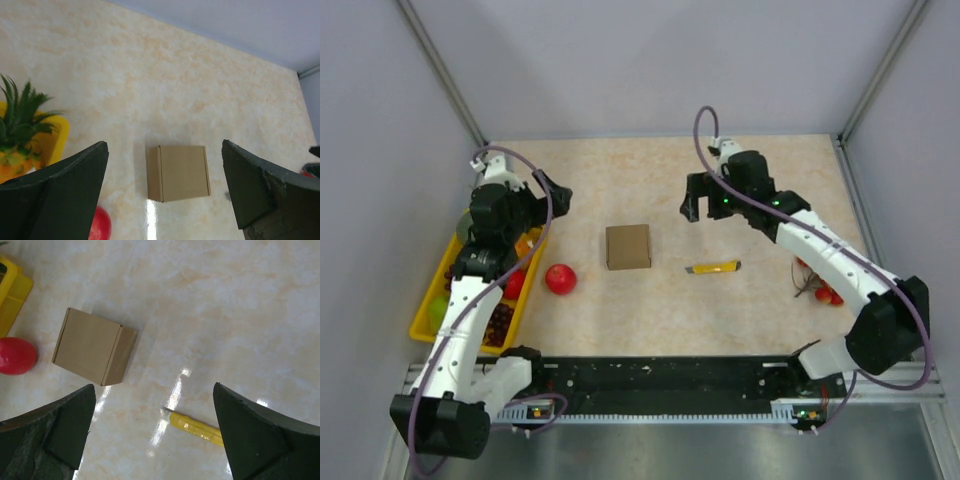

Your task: Unpack the express box

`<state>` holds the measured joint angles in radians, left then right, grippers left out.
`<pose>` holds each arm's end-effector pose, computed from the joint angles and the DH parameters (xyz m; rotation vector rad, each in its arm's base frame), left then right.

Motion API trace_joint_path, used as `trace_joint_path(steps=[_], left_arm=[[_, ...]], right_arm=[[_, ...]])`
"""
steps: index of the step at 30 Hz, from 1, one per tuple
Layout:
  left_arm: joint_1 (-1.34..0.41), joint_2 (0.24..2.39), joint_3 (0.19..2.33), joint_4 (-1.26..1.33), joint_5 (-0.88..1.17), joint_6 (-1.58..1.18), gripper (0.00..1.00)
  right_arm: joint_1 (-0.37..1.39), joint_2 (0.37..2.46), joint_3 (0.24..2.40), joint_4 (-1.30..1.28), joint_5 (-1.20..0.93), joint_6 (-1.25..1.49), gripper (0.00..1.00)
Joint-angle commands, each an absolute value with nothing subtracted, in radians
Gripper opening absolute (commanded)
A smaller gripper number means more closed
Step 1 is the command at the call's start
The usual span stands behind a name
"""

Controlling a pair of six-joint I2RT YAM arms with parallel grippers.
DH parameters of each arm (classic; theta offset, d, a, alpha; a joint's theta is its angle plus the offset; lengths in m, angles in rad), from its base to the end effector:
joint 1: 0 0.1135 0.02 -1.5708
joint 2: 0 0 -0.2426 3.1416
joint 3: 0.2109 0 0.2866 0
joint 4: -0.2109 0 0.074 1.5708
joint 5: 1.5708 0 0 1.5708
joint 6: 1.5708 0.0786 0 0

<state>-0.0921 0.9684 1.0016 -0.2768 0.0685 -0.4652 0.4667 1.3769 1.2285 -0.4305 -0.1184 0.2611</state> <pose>0.3068 -0.0337 0.3459 -0.2923 1.8142 -0.4556 0.3411 0.1822 0.2863 -0.2953 2.1764 0.5443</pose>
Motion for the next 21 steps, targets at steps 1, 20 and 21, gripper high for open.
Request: trace_joint_path(steps=[1,20,21], left_arm=[[-0.081,0.997,0.881,-0.198,0.302,-0.5,0.96],[-0.304,1.258,0.779,-0.273,0.384,-0.456,0.81],[-0.308,1.264,0.769,-0.273,0.382,-0.43,0.79]], right_arm=[[0.572,1.491,1.278,-0.313,0.021,0.253,0.95],[0.606,2.028,1.609,-0.19,-0.117,0.416,0.54],[0.606,2.064,1.641,-0.199,-0.127,0.417,0.54]])
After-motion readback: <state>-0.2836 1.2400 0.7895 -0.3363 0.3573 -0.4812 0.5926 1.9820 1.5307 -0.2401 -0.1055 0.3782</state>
